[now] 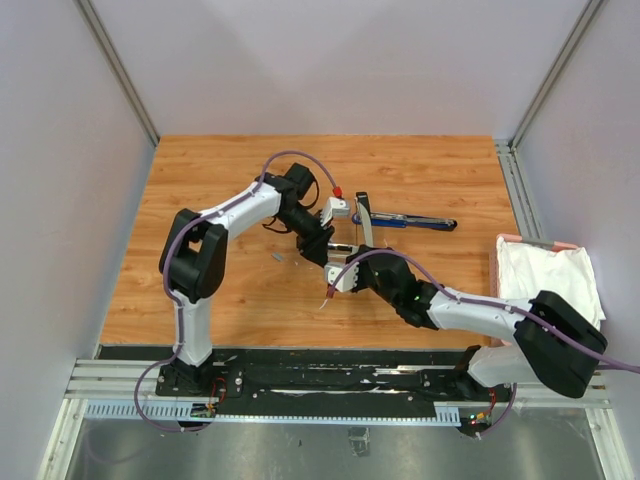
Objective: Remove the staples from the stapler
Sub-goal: Unload the staple at the center of the board.
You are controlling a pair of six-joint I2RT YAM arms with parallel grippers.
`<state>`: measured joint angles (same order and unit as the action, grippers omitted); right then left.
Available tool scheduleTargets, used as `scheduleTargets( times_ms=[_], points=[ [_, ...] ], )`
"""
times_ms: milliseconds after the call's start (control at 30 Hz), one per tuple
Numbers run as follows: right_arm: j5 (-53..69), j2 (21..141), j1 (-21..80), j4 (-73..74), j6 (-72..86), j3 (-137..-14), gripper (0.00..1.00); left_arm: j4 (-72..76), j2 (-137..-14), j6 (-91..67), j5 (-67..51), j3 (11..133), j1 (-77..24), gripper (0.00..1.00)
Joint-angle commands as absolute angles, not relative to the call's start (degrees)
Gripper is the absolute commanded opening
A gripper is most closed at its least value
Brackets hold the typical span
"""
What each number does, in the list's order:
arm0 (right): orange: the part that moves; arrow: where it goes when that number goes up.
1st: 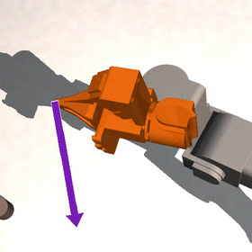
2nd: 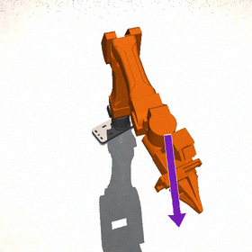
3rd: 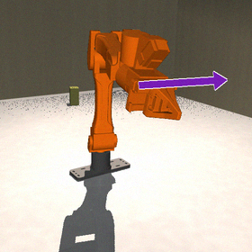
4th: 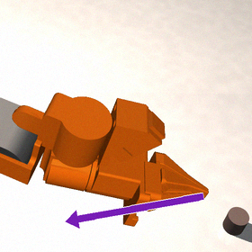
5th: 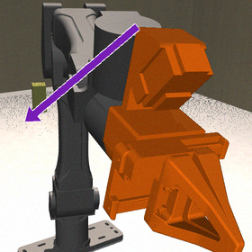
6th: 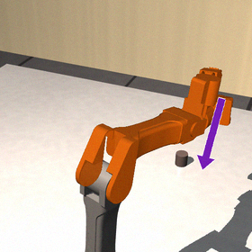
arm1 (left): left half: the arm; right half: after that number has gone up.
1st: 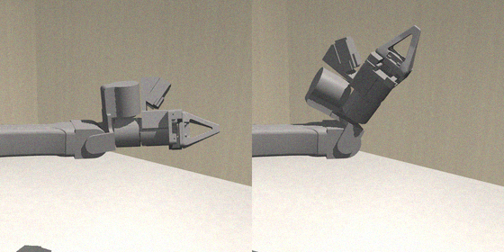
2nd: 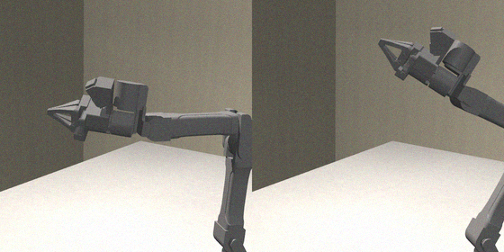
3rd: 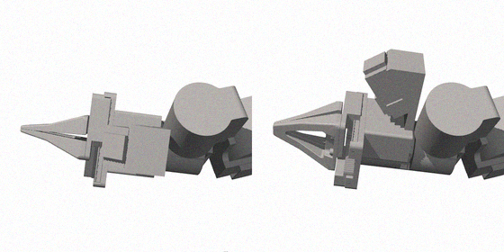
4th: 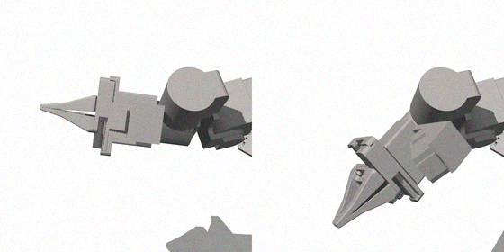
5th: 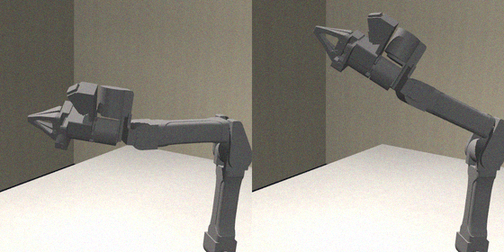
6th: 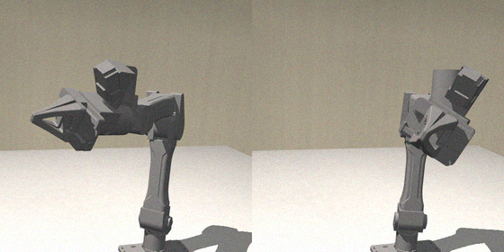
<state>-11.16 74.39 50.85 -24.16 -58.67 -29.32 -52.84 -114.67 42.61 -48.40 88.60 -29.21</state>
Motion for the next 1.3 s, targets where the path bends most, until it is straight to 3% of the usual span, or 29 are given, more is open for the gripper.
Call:
scheduleTargets(
  times_ms=[0, 400, 867, 1133, 1267],
  points=[
    [-12.19, 74.08, 51.17, -29.45, -57.39, -29.77, 0.02, -50.15, -108.59, 43.02, -39.94, 86.76, -29.75, 0.00],
    [-10.27, 73.62, 47.04, -27.60, -50.30, -31.19, 0.12, -47.10, -102.10, 44.91, -33.21, 81.46, -32.53, 0.00],
    [3.61, 69.64, 37.58, -19.43, -41.57, -32.37, 0.26, -46.01, -100.64, 45.42, -29.89, 80.05, -33.40, 0.00],
    [7.13, 69.29, 36.73, -17.99, -40.43, -32.82, 0.28, -44.34, -100.46, 44.09, -28.26, 79.08, -34.01, 0.00],
    [8.40, 69.13, 36.64, -17.18, -40.54, -32.87, 0.36, -43.21, -99.64, 43.70, -26.31, 78.65, -34.25, 0.00]
  ],
)
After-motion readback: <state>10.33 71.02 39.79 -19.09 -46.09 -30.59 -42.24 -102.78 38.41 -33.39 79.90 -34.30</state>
